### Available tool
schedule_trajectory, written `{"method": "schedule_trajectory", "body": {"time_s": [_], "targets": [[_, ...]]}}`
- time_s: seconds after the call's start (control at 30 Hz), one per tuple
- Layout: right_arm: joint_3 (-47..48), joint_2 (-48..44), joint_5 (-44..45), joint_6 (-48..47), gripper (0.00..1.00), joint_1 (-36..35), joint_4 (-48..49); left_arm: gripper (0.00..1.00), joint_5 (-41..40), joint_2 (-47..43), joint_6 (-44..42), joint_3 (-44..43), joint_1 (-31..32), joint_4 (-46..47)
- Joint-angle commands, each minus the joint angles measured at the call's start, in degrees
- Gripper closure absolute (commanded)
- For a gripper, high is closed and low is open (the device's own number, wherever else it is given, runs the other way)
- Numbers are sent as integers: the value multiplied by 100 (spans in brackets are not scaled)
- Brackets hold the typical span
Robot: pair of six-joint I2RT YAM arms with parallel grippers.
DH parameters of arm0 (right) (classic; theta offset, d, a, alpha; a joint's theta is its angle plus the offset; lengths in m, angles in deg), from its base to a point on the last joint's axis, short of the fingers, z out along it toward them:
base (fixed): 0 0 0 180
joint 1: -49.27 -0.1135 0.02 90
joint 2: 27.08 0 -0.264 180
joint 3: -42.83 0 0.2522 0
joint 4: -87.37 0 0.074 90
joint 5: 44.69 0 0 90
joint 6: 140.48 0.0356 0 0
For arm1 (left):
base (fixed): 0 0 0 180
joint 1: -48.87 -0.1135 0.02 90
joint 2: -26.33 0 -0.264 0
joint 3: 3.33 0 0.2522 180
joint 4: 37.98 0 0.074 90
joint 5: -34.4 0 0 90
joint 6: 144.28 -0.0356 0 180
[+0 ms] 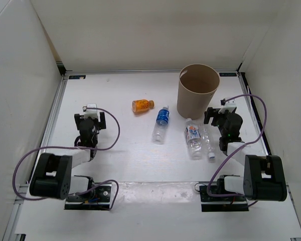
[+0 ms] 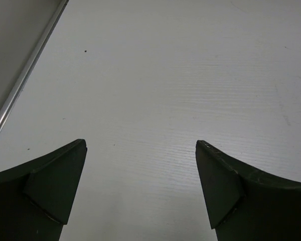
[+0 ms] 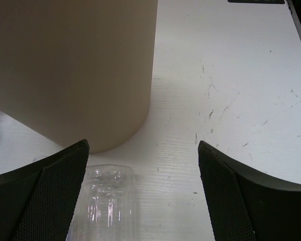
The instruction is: Put the plastic bottles in the bin
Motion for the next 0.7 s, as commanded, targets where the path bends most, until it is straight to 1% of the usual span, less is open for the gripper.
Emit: {"method": "schedule_trajectory", "body": {"time_s": [0.0, 0.07, 0.1, 0.13, 0.17, 0.2, 0.23, 0.27, 0.3, 0.33, 0.37, 0.4, 0.43, 0.47, 0.5, 0.53, 0.57, 0.6, 0.63, 0.67], "targets": [[32, -35, -22, -10, 10, 20, 388, 0, -245, -996, 97, -915, 3, -1772], [41, -36, -22, -10, 10, 12, 397, 0, -684, -1218, 264, -1332, 12, -3111], [32, -35, -30, -10, 10, 29, 388, 0, -1225, -1289, 334, -2100, 12, -3413], [41, -27, -22, -10, 10, 21, 388, 0, -1413, -1263, 465, -2403, 3, -3730], [32, -35, -22, -10, 10, 20, 397, 0, -1589, -1254, 667, -3068, 3, -5012], [32, -27, -22, -10, 10, 20, 388, 0, -1774, -1211, 747, -3849, 3, -5512], [41, -35, -22, -19, 10, 12, 388, 0, -1723, -975, 548, -4579, -23, -5900], [32, -27, -30, -10, 10, 20, 388, 0, -1775, -851, 598, -4934, -58, -6722], [32, -35, -22, -10, 10, 12, 388, 0, -1976, -746, 703, -5286, -102, -7026], [32, -35, -22, -10, 10, 29, 388, 0, -2030, -388, 982, -6307, -120, -7525], [23, -44, -30, -10, 10, 12, 406, 0, -1987, -262, 1133, -6657, -155, -8095], [41, -27, -39, -10, 10, 12, 388, 0, -1865, -9, 1187, -6991, -181, -8492], [23, -35, -31, -10, 10, 12, 388, 0, -1324, 246, 1196, -7812, -216, -8662], [23, -44, -48, -10, 10, 12, 388, 0, -501, 518, 1205, -8081, -391, -8959], [32, -18, -39, -10, 10, 20, 388, 0, -153, 660, 1266, -8571, -453, -9276], [23, -44, -31, -10, 10, 20, 388, 0, 503, 931, 1327, -9055, -515, -9435], [32, -36, -22, -10, 10, 12, 388, 0, 918, 1247, 1493, -9286, -603, -9585], [23, -35, -13, -10, 10, 12, 388, 0, 1123, 1390, 1617, -9732, -664, -9952], [32, -35, -22, -10, 10, 12, 397, 0, 1569, 1748, 1661, -10093, -691, -10008], [23, -35, -22, -10, 10, 20, 388, 0, 1886, 1856, 1810, -10366, -718, -10086]]}}
